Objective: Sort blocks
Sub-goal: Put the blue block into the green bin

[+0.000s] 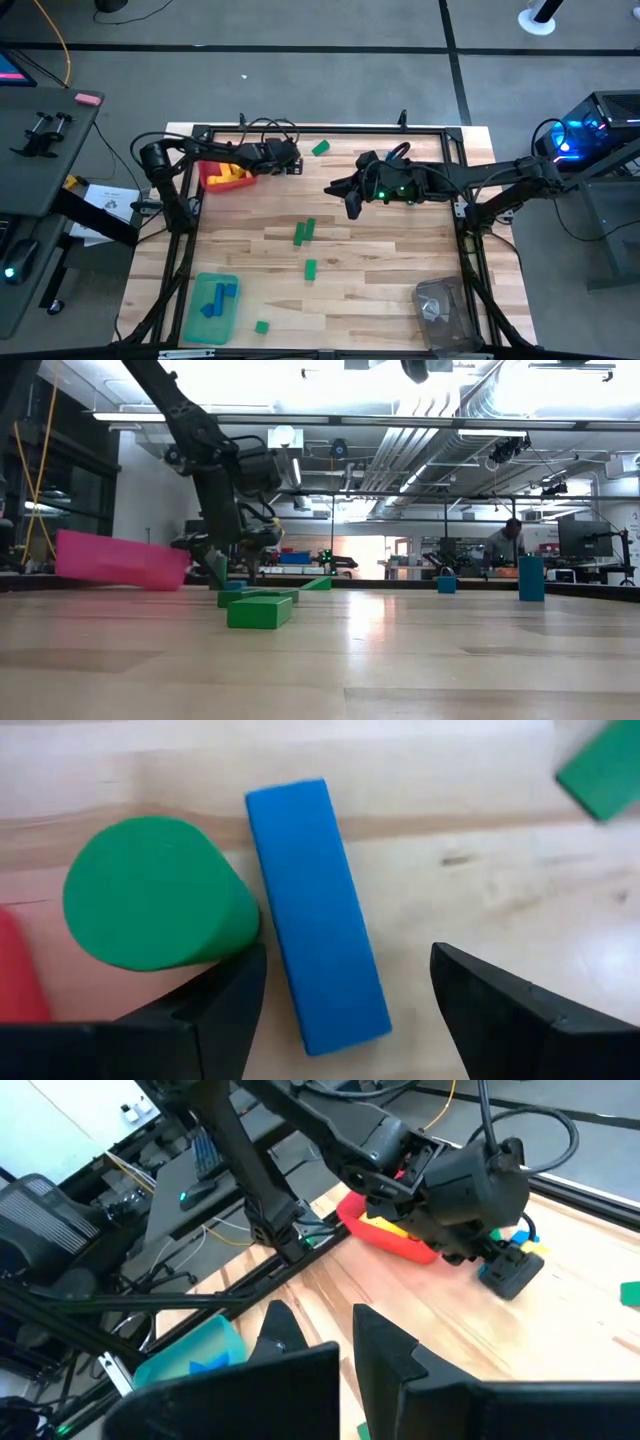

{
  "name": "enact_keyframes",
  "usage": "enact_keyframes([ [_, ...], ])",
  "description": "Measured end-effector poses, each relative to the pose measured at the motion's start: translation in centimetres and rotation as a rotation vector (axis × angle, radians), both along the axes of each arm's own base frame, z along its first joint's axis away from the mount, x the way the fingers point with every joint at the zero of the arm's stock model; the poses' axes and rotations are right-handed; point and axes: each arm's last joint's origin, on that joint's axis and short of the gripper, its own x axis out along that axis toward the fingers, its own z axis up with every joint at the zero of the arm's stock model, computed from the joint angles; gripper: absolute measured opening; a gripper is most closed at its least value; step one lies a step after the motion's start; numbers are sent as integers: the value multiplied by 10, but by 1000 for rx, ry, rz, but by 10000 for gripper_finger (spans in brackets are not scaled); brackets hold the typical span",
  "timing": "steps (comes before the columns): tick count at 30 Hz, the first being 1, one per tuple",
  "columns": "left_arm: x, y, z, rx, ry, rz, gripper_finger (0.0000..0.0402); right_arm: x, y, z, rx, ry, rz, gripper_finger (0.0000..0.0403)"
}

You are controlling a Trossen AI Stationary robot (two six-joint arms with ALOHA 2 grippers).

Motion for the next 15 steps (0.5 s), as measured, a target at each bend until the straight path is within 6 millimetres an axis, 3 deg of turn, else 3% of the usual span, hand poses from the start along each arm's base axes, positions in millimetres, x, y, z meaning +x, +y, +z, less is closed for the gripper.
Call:
enact_keyframes([
  [8,-3,7,-1,-21,-39,66,267,-1,1,-2,9,23,29,0],
  [15,-1,5,-5,-54,-51,73,233,-1,2,-2,11,27,36,0],
])
